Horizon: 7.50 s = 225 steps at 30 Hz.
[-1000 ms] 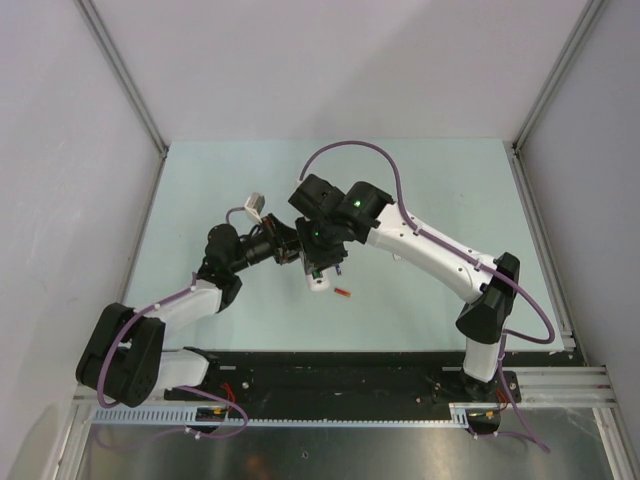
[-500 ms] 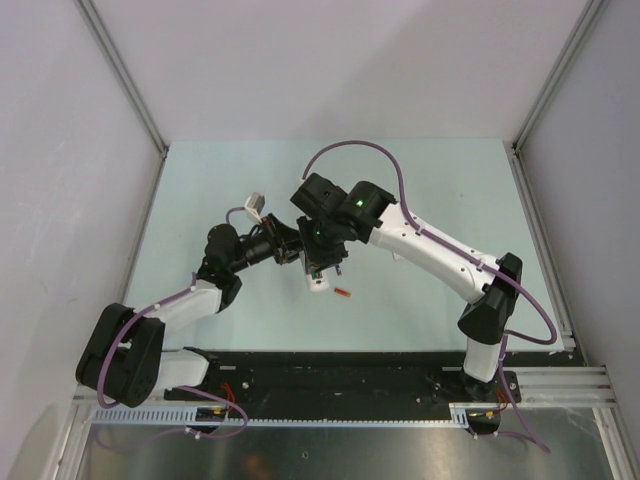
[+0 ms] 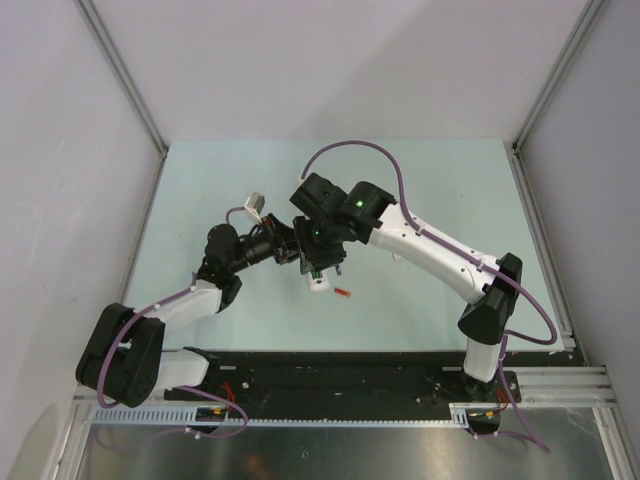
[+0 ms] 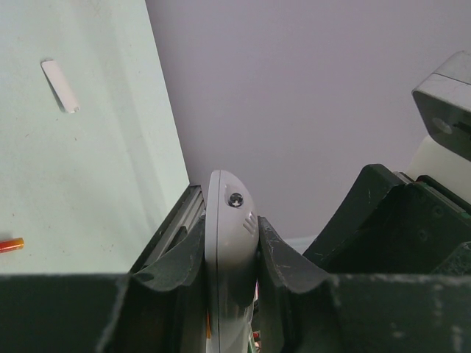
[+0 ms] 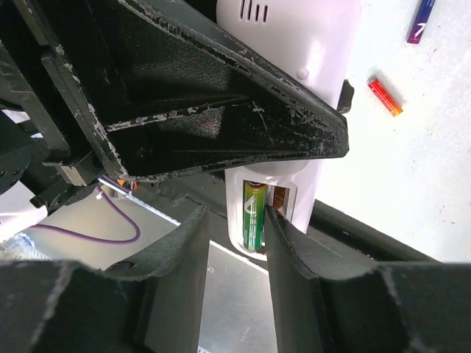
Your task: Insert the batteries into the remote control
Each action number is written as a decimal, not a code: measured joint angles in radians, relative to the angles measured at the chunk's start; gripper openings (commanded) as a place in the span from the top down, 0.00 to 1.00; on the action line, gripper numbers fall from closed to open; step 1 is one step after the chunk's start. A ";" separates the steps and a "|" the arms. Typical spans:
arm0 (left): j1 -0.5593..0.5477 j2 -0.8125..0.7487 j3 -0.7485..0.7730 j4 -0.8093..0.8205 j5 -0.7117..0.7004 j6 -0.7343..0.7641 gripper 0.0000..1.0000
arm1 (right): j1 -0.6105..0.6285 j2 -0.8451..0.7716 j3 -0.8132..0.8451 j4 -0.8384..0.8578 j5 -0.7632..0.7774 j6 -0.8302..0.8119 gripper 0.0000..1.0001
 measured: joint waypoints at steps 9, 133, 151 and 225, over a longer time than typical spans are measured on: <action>0.000 0.000 0.000 0.001 0.000 0.000 1.00 | 0.000 -0.010 0.000 -0.003 0.006 0.000 0.56; -0.023 -0.070 0.002 0.085 0.027 -0.103 1.00 | -0.201 -0.549 -0.995 1.183 -0.535 0.264 0.44; -0.024 -0.069 0.001 0.069 0.019 -0.076 1.00 | -0.229 -0.617 -0.986 0.946 -0.381 0.151 0.53; -0.073 -0.115 0.023 -0.249 -0.195 0.072 1.00 | 0.130 -0.251 -0.413 0.393 0.295 -0.053 0.77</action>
